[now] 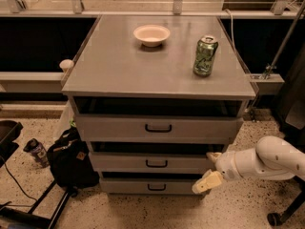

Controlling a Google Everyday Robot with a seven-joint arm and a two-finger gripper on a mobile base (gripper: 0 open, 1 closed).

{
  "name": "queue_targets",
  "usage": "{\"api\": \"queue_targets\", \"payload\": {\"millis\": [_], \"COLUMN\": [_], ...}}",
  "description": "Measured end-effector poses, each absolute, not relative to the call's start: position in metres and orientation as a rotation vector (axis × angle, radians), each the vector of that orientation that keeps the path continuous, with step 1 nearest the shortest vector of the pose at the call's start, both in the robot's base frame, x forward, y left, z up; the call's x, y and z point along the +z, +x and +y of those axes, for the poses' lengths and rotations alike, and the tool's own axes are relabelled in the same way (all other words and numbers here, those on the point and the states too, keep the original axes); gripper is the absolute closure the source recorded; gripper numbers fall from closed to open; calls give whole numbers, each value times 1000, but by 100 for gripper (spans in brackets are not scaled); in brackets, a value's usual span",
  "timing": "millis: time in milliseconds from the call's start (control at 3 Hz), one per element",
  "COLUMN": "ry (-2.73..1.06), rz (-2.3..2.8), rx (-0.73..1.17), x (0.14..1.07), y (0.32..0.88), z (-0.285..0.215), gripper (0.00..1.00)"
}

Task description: Open middle drawer

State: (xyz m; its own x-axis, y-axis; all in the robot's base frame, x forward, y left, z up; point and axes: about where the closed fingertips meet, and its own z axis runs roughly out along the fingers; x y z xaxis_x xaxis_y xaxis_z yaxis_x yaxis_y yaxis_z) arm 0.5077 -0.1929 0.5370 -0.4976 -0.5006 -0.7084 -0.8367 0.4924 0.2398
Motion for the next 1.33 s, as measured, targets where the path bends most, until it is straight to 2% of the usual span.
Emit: {"api": "queue_targets", "payload": {"millis": [1000,1333], "ry": [-900,-899], "rz": [2068,2068], "rx": [672,673], "x": [504,503], "y": [583,583], "z": [-218,-218], "gripper": [0,0]}}
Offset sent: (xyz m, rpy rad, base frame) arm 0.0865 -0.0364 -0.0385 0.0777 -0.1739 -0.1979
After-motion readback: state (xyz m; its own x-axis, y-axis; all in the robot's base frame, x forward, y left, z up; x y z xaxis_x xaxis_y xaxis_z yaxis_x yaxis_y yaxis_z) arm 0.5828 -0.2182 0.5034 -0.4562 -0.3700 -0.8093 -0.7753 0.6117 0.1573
